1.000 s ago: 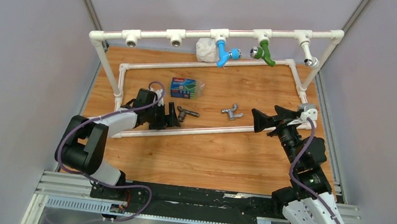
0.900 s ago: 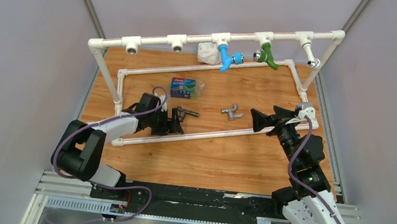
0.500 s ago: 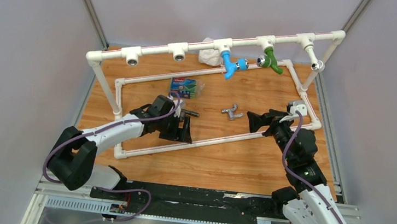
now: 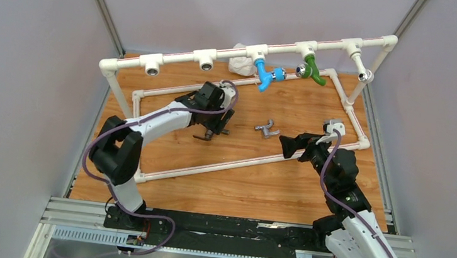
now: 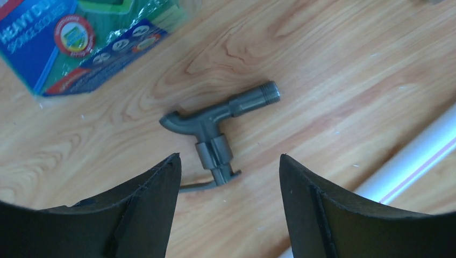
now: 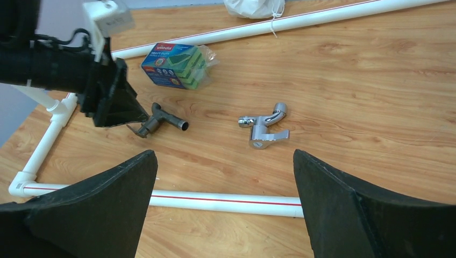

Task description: Install the water faucets

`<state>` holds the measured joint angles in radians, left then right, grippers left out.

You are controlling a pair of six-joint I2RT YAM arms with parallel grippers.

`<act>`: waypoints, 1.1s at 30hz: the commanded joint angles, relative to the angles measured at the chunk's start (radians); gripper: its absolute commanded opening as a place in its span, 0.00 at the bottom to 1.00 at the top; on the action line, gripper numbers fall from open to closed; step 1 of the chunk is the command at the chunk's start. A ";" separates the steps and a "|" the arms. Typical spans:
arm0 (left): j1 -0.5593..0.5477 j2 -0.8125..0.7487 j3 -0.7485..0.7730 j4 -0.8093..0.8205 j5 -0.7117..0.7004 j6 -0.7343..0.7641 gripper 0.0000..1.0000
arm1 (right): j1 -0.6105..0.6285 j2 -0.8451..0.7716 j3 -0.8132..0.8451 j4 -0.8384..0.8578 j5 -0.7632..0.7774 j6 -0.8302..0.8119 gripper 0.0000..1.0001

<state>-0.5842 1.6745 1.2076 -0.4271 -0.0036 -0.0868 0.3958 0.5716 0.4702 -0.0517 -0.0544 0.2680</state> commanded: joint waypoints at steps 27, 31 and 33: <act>-0.077 0.481 0.388 -0.309 0.112 0.587 0.48 | 0.002 -0.032 -0.039 0.042 -0.045 0.011 1.00; -0.078 0.481 0.374 -0.342 0.094 0.490 0.18 | 0.003 -0.030 -0.045 0.073 -0.050 0.014 1.00; -0.078 0.464 0.354 -0.325 0.056 0.443 0.10 | 0.002 -0.029 -0.051 0.079 -0.056 0.014 1.00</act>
<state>-0.6579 2.1220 1.5925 -0.6807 0.0586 0.4660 0.3958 0.5480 0.4370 -0.0383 -0.0887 0.2703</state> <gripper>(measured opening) 0.210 0.998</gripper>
